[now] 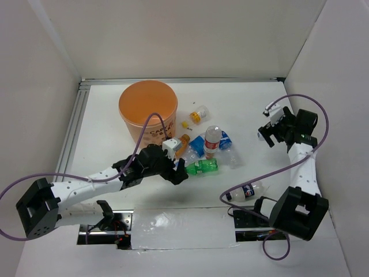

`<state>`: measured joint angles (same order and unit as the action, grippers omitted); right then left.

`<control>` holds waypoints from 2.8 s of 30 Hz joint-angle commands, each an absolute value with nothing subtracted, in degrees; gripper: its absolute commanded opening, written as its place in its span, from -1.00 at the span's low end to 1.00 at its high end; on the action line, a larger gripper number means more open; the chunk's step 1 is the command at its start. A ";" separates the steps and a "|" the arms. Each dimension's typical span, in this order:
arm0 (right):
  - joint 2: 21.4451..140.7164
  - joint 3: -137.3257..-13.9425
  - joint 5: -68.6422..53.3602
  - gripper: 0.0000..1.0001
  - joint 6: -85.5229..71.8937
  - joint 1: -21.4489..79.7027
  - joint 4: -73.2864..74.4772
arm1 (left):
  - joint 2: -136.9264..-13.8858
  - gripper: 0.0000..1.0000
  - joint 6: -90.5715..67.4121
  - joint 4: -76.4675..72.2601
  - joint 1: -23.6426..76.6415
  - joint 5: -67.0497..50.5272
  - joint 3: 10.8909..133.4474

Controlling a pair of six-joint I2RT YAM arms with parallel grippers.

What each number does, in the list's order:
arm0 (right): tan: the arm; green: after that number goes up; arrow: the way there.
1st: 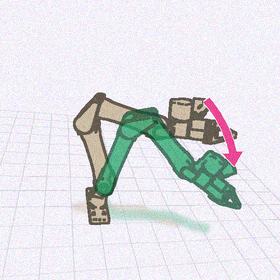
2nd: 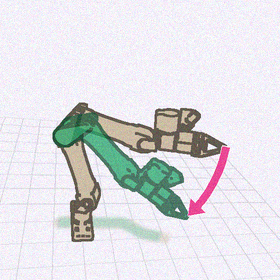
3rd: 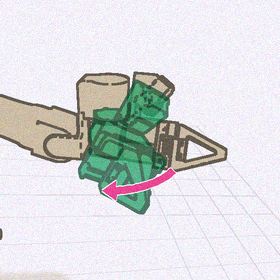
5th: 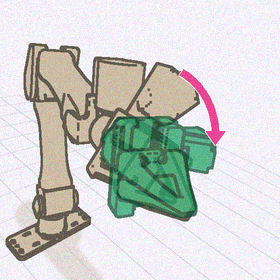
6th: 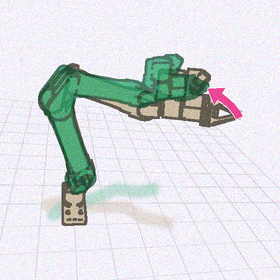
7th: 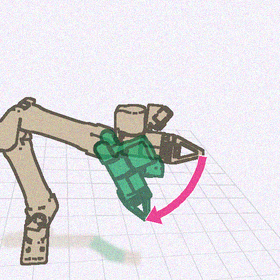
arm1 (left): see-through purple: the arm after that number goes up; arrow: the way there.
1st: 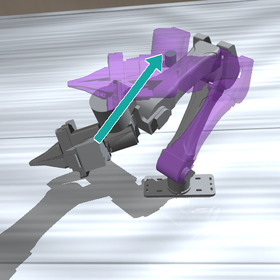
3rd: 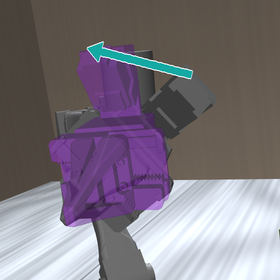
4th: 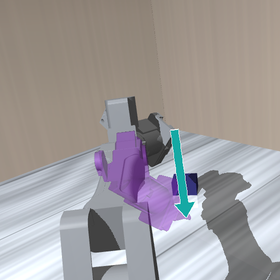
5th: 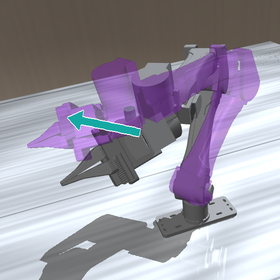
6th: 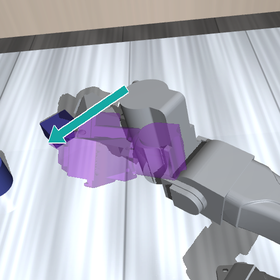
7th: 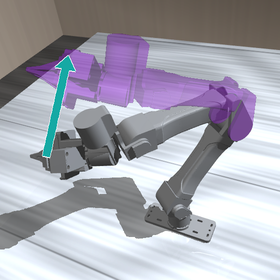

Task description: Put the plastic bottles in the bin

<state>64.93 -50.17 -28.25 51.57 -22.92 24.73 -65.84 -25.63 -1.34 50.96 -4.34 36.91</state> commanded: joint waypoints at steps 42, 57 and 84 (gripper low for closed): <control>115.23 -80.85 -28.20 -0.04 123.13 -27.69 45.42 | -67.33 0.84 -33.75 -3.25 60.64 2.90 34.37; 94.04 -100.70 -56.69 -0.40 56.77 -3.89 27.97 | -63.19 0.79 -31.04 -9.50 63.02 8.60 30.15; 119.62 -130.69 -54.50 1.00 1.58 36.13 15.89 | -62.13 0.94 -16.18 -14.75 66.45 15.03 27.06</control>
